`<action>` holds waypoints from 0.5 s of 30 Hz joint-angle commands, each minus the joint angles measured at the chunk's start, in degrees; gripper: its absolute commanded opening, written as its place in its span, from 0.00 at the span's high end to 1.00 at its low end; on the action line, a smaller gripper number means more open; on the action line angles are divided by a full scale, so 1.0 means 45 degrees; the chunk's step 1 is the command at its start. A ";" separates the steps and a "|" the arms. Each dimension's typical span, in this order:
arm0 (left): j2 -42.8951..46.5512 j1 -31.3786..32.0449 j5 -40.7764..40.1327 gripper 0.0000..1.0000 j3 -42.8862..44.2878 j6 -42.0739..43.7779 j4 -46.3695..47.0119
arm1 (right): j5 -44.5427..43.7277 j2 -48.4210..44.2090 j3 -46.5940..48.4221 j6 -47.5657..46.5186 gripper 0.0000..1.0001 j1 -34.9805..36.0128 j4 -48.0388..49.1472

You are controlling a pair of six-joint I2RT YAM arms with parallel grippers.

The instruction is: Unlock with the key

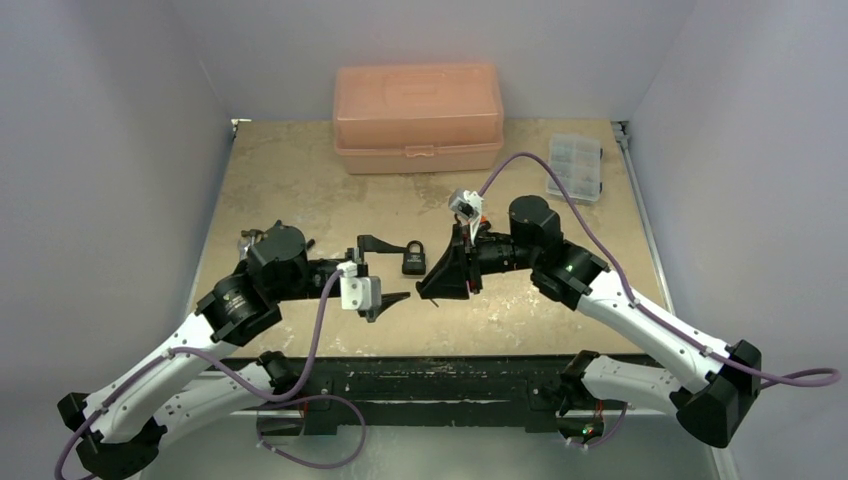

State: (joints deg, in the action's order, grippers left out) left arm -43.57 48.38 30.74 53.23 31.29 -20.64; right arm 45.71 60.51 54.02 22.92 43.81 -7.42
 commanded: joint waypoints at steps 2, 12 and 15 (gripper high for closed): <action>-0.0100 -0.0047 0.1402 0.32 0.1208 0.1444 -0.0715 | 0.1456 0.0241 0.0754 0.0030 0.74 -0.0029 0.0764; -0.0935 -0.0045 0.2194 0.35 0.2450 0.3059 -0.2447 | 0.2648 0.0375 0.1239 0.0375 0.73 -0.0029 0.1203; -0.1162 -0.0048 0.2559 0.35 0.2618 0.3225 -0.2594 | 0.2710 0.0520 0.1431 0.0451 0.73 -0.0030 0.1183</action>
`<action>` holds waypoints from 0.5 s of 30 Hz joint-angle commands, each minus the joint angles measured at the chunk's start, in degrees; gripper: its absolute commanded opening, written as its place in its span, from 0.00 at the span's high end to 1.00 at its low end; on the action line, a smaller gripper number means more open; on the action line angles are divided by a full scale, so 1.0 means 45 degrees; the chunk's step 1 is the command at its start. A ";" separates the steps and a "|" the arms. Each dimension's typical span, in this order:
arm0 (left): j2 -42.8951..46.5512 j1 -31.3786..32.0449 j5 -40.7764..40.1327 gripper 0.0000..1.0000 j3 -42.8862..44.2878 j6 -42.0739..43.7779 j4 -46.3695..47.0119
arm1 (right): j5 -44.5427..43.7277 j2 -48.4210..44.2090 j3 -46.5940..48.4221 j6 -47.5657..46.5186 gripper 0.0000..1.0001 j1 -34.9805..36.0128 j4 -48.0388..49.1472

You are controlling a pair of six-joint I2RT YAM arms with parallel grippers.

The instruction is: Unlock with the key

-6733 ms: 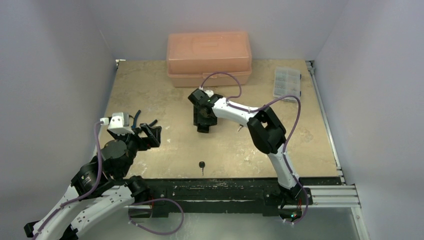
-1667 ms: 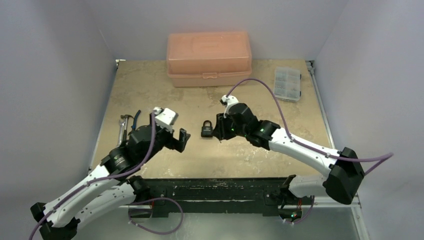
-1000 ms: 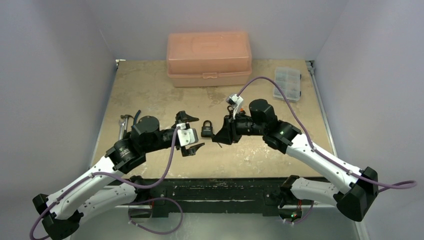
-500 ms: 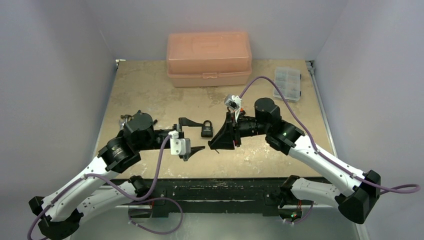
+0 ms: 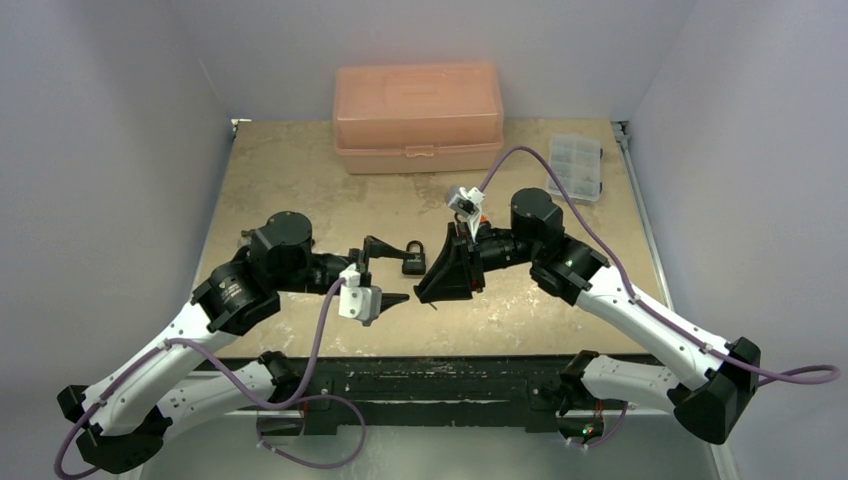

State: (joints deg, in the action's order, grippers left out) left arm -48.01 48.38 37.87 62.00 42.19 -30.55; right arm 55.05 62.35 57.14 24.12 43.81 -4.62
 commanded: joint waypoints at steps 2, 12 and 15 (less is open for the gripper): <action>-0.0224 -0.0048 0.1121 0.36 0.0677 0.0911 -0.0382 | 0.0680 0.0272 0.0856 0.0208 0.73 -0.0029 0.0521; -0.0270 -0.0033 0.1629 0.40 0.0227 0.0985 -0.0191 | 0.0896 0.0561 0.0993 0.0661 0.73 -0.0029 0.0950; -0.0156 -0.0048 0.1742 0.45 -0.0051 0.0859 0.0153 | 0.0956 0.0666 0.0993 0.0765 0.72 -0.0029 0.1185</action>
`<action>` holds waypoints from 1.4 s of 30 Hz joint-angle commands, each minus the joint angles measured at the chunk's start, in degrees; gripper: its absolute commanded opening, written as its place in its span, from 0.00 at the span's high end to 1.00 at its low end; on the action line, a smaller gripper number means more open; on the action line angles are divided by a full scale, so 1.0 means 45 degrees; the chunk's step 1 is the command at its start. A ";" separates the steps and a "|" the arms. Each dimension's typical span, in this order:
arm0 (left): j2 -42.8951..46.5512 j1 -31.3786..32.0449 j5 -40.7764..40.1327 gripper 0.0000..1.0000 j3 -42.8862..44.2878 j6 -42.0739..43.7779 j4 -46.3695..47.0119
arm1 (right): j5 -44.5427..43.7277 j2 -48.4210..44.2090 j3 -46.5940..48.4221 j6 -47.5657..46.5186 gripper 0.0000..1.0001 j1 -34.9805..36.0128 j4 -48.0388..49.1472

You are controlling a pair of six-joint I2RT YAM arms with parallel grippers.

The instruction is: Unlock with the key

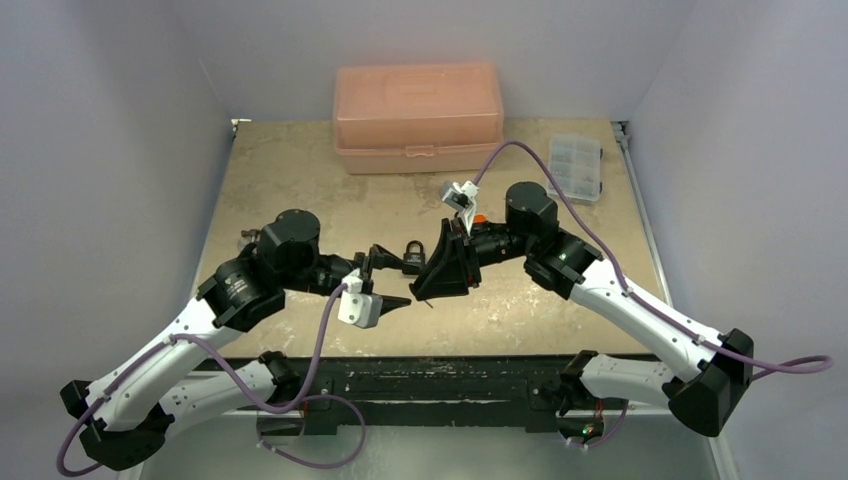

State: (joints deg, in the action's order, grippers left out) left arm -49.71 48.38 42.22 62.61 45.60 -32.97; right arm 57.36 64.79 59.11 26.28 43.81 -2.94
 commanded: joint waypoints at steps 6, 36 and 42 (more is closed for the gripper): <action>0.0269 -0.0048 0.1152 0.48 -0.0339 -0.0094 0.1115 | 0.0441 0.0167 0.0555 0.0481 0.72 -0.0029 0.1089; 0.0279 -0.0029 0.1241 1.00 -0.1061 -0.0909 0.2573 | 0.0316 0.0215 0.0363 0.1425 0.72 -0.0029 0.1949; 0.0785 -0.0021 0.0865 1.00 -0.1556 -0.1447 0.3033 | -0.1212 0.0149 0.0923 0.1444 0.29 -0.0052 0.0840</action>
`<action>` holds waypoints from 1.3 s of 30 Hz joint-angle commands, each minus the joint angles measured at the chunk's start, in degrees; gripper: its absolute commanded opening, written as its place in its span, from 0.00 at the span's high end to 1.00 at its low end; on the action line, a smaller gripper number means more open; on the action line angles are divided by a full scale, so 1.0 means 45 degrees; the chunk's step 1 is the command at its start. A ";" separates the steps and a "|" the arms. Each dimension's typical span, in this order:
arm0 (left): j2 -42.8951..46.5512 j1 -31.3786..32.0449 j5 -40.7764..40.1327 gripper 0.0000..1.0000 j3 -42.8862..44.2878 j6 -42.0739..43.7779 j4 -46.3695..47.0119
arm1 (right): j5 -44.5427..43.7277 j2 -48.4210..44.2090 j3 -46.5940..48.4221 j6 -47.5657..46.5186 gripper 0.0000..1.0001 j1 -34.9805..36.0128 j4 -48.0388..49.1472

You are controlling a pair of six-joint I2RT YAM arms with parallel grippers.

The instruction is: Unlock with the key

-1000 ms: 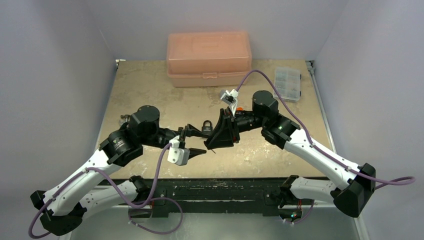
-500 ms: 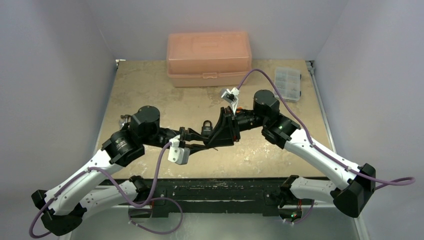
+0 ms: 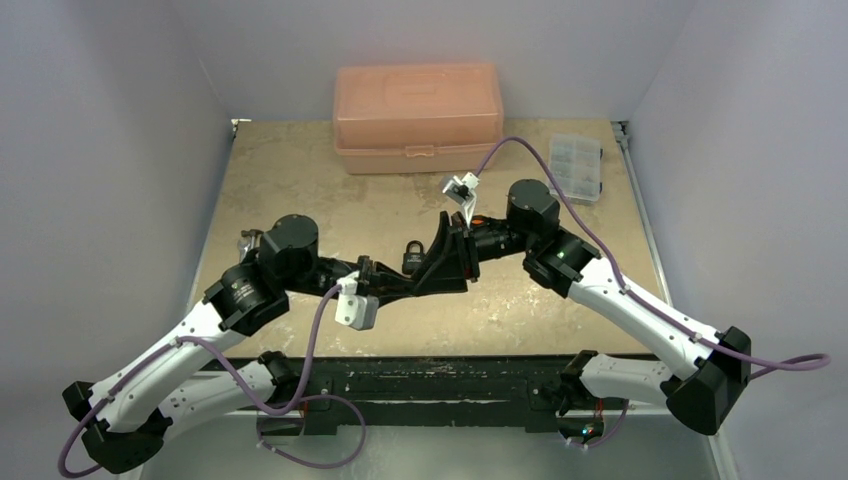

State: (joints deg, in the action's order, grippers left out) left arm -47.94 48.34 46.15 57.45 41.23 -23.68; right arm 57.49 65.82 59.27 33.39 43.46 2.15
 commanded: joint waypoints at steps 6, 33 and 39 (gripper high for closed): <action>0.1720 -0.0024 -0.0803 1.00 -0.1812 -0.1884 0.2134 | -0.4694 -0.0242 0.1881 -0.0740 0.16 -0.0048 -0.2575; 0.6428 -0.0036 -1.2228 1.00 -0.3852 -1.3560 0.0101 | -1.5834 0.4703 0.5126 0.1757 0.01 -0.0049 -0.9333; 0.5289 -0.0032 -1.2381 1.00 -0.3427 -1.3826 -0.0944 | -1.5945 0.6822 0.6187 0.2312 0.01 0.0115 -0.9968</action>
State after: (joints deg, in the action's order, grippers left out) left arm -21.80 48.34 -6.59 38.48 -17.89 -24.27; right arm -11.09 92.84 82.04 41.06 43.24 -38.94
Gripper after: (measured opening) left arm 0.104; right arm 0.987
